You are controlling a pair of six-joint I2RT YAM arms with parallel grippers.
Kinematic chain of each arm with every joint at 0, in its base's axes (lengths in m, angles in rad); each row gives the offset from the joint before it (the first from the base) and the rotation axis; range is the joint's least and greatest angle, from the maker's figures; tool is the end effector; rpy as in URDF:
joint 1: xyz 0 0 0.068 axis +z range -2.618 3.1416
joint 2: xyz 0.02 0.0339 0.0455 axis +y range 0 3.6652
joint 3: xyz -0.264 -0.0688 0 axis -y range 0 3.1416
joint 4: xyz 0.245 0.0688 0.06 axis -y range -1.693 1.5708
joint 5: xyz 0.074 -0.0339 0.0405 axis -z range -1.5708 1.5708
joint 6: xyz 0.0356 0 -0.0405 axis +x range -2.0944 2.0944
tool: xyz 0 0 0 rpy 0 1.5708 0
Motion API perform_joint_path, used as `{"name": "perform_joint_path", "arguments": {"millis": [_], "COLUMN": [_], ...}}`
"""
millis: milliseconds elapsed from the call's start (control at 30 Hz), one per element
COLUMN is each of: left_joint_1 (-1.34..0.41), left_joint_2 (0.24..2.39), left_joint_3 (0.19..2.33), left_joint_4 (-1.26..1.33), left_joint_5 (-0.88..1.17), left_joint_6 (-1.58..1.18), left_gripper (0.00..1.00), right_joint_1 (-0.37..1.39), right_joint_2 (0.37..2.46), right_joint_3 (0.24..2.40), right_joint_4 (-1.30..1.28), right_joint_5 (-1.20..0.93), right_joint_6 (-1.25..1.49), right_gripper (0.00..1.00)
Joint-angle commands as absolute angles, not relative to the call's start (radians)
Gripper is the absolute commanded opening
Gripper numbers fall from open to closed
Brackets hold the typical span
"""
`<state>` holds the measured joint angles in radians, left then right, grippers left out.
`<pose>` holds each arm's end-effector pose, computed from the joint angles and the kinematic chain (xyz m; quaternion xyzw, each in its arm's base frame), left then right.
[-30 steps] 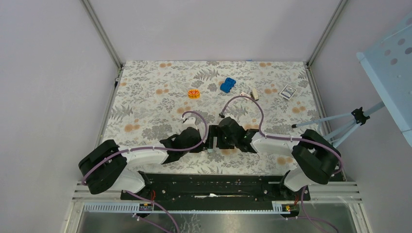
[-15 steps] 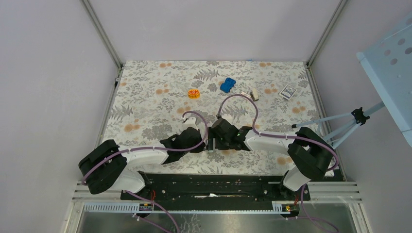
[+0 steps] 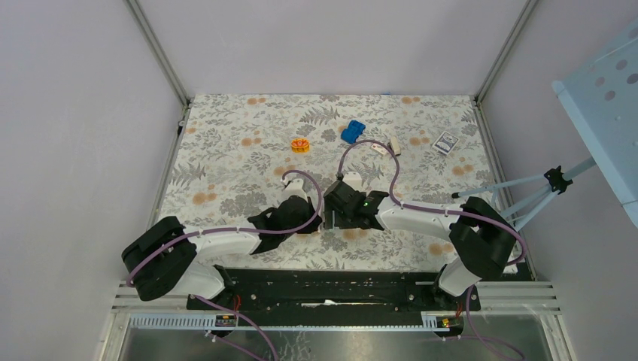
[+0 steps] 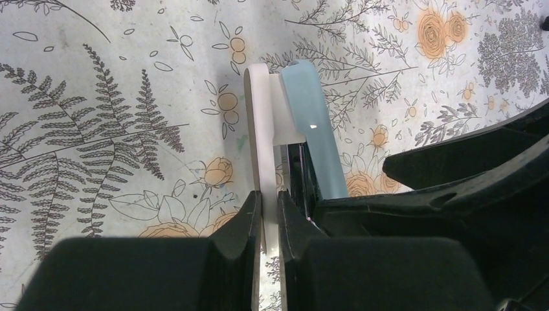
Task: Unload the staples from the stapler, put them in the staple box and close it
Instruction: Unload the staple at the center of the board.
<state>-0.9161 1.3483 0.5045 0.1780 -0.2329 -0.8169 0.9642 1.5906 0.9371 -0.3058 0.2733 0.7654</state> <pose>0.1617 -0.1971 0.1607 -0.0064 0.8947 -0.2633 0.3608 0.1894 0.2561 0.1875 -0.0529 0.9441 0.1426 0.2923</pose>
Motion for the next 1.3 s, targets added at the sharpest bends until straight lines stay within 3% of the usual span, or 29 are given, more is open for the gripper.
{"name": "perform_joint_path", "arguments": {"millis": [0, 667, 1267], "left_joint_1": [-0.915, -0.916, -0.938], "left_joint_2": [1.322, 1.324, 1.354], "left_joint_3": [0.504, 0.482, 0.477], "left_joint_4": [0.148, 0.169, 0.203], "left_joint_5": [-0.241, -0.212, -0.183], "left_joint_6": [-0.802, -0.794, -0.78], "left_gripper": [0.0, 0.0, 0.0], "right_joint_1": [0.946, 0.935, 0.755], "right_joint_2": [1.58, 1.644, 1.639], "right_joint_3": [0.951, 1.002, 1.06], "right_joint_4": [-0.467, -0.492, -0.329], "right_joint_5": [0.488, 0.531, 0.407], "right_joint_6": [0.749, 0.727, 0.516], "right_gripper": [0.78, 0.8, 0.86]}}
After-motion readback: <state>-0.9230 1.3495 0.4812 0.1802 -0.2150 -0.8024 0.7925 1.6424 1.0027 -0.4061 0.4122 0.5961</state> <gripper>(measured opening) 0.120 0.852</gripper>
